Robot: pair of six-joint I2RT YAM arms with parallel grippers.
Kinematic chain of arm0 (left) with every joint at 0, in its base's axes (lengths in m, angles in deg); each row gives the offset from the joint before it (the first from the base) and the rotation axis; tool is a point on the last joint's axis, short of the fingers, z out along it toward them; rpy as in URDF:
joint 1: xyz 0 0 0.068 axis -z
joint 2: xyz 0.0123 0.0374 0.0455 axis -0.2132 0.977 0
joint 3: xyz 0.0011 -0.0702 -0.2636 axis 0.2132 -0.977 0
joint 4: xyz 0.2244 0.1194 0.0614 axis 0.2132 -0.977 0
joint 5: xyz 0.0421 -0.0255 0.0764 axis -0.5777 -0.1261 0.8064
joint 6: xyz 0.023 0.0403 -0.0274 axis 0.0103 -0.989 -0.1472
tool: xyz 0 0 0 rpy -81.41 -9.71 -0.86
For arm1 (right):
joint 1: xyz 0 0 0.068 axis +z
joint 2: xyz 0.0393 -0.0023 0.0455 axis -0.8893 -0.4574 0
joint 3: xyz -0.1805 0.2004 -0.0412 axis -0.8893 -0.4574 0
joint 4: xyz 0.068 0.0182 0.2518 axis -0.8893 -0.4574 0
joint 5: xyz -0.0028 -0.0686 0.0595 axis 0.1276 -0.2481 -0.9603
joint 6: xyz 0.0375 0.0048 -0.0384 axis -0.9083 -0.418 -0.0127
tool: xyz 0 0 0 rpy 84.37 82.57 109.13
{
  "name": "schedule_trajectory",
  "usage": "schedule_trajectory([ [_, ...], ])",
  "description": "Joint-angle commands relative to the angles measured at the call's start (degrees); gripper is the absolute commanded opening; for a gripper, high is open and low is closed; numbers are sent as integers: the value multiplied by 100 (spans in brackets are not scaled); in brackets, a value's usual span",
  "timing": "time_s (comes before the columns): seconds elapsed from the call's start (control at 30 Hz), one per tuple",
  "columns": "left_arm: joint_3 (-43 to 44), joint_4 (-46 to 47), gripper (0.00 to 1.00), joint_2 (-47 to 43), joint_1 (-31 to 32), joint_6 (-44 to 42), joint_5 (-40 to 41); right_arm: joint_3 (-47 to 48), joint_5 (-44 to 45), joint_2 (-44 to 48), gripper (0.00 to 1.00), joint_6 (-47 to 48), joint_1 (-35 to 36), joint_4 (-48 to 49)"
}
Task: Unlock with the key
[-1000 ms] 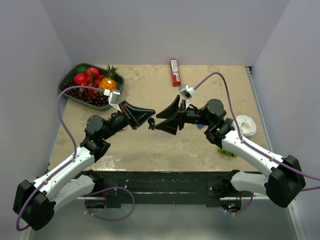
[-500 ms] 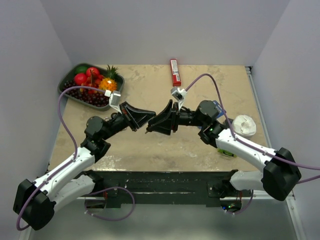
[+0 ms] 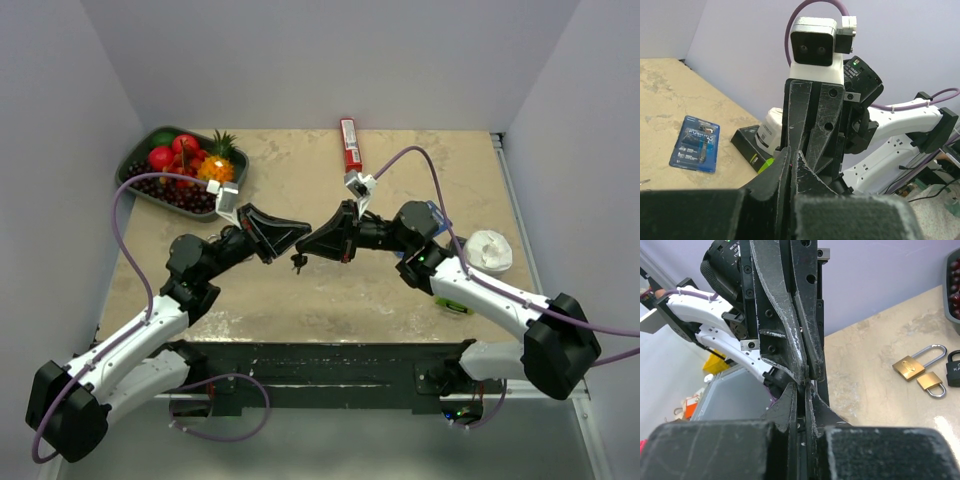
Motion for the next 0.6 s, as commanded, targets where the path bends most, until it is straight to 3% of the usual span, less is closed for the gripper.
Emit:
schedule_trajectory([
  [0.0,73,56,7,-51,-21,-268,109,17,295,116,0,-22,12,144],
  [0.07,73,-120,41,-103,-21,-391,293,43,585,178,0,92,-14,-224],
  [0.1,73,-347,66,-121,-30,-444,381,26,717,239,0,110,-136,-278],
  [0.2,73,-917,99,-296,-39,-768,1195,-420,964,318,0,-300,-749,54],
  [0.37,20,-2201,99,-289,-152,-787,2559,-739,1051,485,0,-330,-1368,-101],
  [0.57,-94,-3117,99,370,-618,-277,3089,-809,1227,722,0,75,-1482,-753],
])
